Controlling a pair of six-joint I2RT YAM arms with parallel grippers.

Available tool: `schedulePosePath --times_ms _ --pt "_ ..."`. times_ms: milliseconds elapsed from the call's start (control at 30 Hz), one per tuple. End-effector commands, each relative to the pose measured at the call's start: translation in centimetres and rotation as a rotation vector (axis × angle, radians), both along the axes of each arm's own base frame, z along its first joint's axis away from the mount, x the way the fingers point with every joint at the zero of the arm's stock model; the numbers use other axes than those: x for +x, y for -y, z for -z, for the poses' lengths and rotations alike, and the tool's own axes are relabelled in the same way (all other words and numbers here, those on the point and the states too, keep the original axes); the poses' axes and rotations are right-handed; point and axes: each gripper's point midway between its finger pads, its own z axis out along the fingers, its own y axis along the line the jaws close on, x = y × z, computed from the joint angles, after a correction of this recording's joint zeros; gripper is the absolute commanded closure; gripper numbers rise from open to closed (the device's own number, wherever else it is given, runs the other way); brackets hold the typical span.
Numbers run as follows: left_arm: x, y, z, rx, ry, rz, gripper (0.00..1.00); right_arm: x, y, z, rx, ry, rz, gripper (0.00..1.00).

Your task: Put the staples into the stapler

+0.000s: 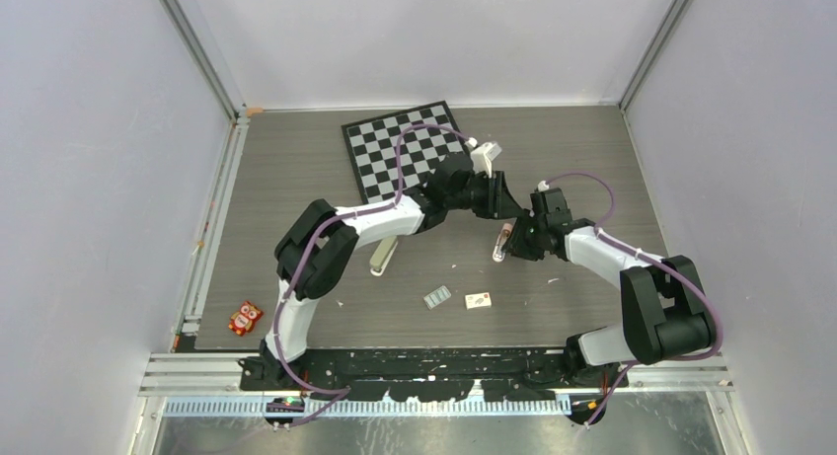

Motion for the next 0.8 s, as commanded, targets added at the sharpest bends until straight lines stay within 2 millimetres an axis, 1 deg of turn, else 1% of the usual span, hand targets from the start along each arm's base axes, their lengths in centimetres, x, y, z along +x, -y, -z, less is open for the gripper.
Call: schedulePosePath --times_ms 0,133,200,300,500,567,633,767 --pt "2.7 -1.0 4.0 0.030 -0.018 -0.097 0.66 0.1 -0.2 0.1 -0.044 0.034 -0.060 0.66" --pt "2.9 -2.4 2.2 -0.038 0.011 -0.128 0.66 0.0 0.0 0.2 -0.051 0.027 -0.050 0.67" --pt "3.5 -3.3 1.8 -0.037 0.017 -0.159 0.64 0.1 0.0 0.2 -0.052 0.030 -0.045 0.66" --pt "4.4 -4.3 2.1 -0.023 0.010 -0.192 0.63 0.1 0.1 0.1 -0.055 0.031 -0.041 0.66" --pt "4.8 -3.6 2.7 -0.038 -0.009 -0.174 0.61 0.1 0.1 0.3 -0.057 0.023 -0.043 0.66" --pt "5.0 -3.2 3.2 -0.034 -0.018 -0.164 0.61 0.1 0.1 0.2 -0.056 0.025 -0.045 0.66" --pt "5.1 -2.6 4.1 -0.029 -0.038 -0.146 0.61 0.1 0.1 0.3 -0.057 0.025 -0.044 0.66" --pt "5.0 -1.3 4.5 -0.060 -0.072 -0.104 0.62 0.0 0.0 0.2 -0.056 0.024 -0.047 0.66"
